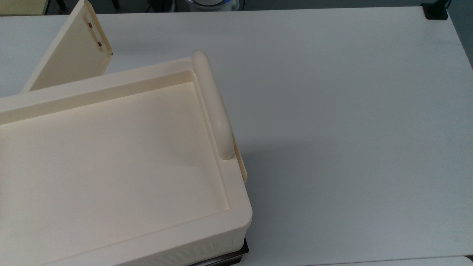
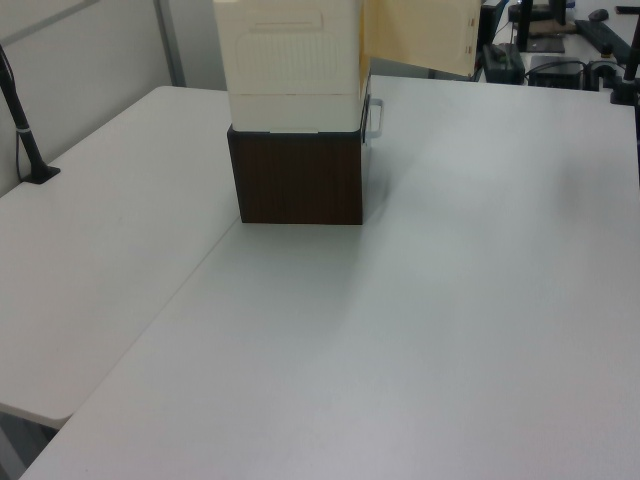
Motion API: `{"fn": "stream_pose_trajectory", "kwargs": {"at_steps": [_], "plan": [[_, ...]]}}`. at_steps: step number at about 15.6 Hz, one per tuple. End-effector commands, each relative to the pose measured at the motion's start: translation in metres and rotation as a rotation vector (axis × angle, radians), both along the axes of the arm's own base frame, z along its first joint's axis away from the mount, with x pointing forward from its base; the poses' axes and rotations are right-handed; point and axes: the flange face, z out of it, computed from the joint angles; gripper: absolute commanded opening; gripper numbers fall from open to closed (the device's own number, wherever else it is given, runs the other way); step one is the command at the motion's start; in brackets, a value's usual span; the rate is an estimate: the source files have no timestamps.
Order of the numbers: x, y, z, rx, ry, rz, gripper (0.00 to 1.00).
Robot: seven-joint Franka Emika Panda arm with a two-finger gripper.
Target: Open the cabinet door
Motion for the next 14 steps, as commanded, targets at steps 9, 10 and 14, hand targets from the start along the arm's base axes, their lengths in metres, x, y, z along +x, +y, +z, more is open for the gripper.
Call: {"fn": "stream_pose_trajectory", "kwargs": {"at_steps": [9, 10, 14], "plan": [[0.051, 0.103, -0.007, 0.130, 0.002, -0.052, 1.00], [0.052, 0.099, -0.009, 0.121, -0.002, -0.055, 1.00], [0.055, 0.083, -0.017, 0.086, -0.008, -0.061, 1.00]]}}
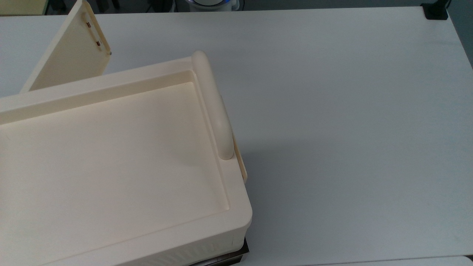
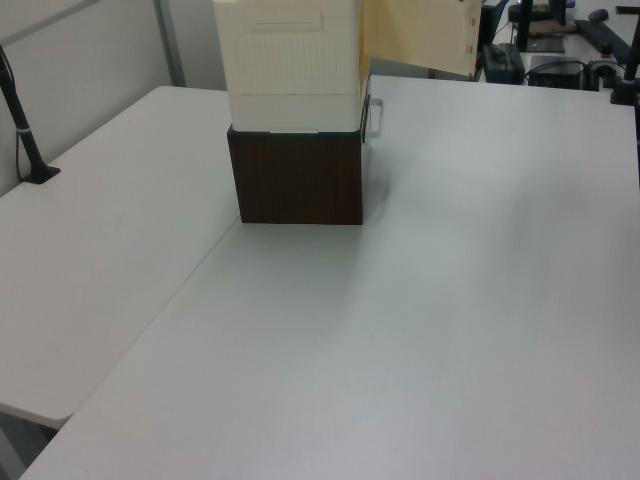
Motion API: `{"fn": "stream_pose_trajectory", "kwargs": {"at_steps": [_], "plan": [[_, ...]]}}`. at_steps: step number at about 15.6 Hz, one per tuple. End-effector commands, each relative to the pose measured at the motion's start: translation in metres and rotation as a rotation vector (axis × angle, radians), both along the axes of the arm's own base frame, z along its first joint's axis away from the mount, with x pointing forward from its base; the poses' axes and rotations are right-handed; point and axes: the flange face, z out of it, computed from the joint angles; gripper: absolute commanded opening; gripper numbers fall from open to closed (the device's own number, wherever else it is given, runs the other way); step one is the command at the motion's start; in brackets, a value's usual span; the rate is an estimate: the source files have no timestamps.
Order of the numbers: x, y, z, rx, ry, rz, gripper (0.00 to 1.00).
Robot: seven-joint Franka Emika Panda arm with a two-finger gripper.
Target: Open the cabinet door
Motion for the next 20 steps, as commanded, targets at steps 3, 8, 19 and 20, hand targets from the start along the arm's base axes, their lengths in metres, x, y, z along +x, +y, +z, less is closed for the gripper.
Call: {"fn": "stream_pose_trajectory", "kwargs": {"at_steps": [3, 8, 19, 20], "plan": [[-0.003, -0.033, -0.005, -0.046, -0.014, -0.025, 1.00], [-0.019, -0.068, -0.003, -0.076, -0.008, -0.017, 1.00], [-0.075, -0.041, 0.049, -0.096, 0.074, 0.028, 1.00], [-0.070, -0.021, 0.045, -0.086, 0.107, 0.067, 1.00]]}}
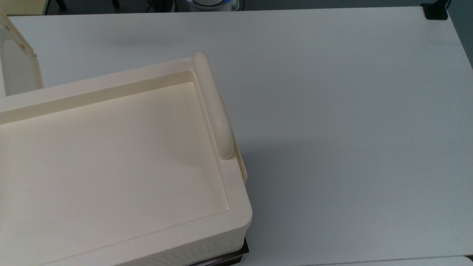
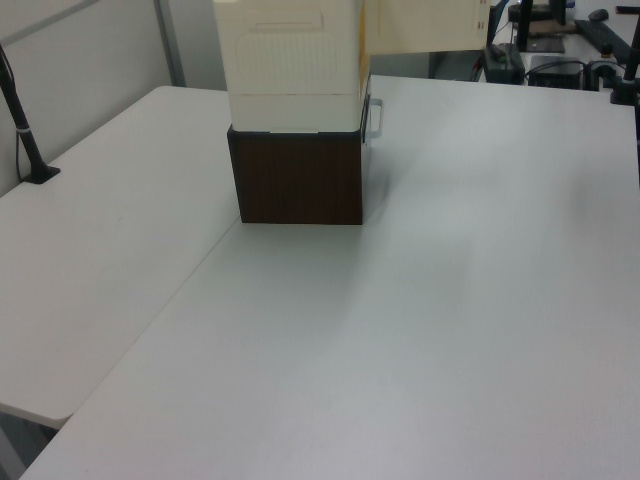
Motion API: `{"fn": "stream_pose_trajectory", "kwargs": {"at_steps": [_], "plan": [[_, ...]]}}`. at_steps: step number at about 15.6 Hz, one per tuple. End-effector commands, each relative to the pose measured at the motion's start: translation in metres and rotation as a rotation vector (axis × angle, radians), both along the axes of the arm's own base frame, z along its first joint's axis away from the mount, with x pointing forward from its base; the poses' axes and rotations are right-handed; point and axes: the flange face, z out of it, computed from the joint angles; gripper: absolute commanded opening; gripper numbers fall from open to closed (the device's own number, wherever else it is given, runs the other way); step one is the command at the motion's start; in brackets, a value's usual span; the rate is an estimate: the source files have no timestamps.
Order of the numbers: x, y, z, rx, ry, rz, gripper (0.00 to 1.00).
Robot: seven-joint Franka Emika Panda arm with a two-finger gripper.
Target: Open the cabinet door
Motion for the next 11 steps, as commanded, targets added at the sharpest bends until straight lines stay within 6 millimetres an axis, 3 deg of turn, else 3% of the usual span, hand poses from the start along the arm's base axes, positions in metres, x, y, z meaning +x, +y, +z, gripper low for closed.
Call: {"fn": "stream_pose_trajectory", "kwargs": {"at_steps": [1, 7, 11], "plan": [[0.003, 0.064, 0.000, 0.024, 0.088, 0.106, 1.00], [0.030, 0.173, -0.016, 0.094, 0.156, 0.062, 1.00], [0.041, 0.212, -0.045, 0.100, 0.228, 0.099, 1.00]]}}
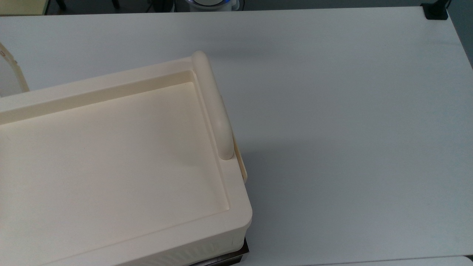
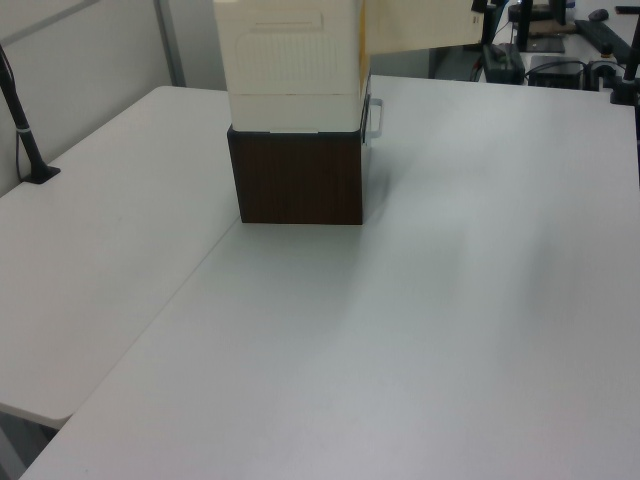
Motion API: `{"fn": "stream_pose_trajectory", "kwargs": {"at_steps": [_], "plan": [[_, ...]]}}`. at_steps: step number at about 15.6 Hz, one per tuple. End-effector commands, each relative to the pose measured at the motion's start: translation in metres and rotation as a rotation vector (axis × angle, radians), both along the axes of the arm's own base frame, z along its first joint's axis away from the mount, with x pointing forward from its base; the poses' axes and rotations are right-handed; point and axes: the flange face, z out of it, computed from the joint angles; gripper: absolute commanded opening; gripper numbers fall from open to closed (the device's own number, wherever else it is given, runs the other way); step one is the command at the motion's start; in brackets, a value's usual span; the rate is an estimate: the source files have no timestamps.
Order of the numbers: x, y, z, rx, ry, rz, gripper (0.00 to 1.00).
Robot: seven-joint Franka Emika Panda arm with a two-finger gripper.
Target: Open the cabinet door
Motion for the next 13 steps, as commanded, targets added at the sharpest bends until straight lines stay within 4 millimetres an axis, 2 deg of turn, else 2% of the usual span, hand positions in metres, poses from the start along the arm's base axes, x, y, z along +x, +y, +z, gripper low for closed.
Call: {"fn": "stream_pose_trajectory", "kwargs": {"at_steps": [1, 4, 7, 13], "plan": [[0.008, 0.021, -0.031, -0.016, 0.074, 0.023, 1.00], [0.018, 0.032, -0.046, -0.100, 0.096, 0.109, 1.00], [0.017, 0.027, -0.045, -0.114, 0.094, 0.140, 1.00], [0.016, 0.029, -0.044, -0.112, 0.094, 0.140, 1.00]]}}
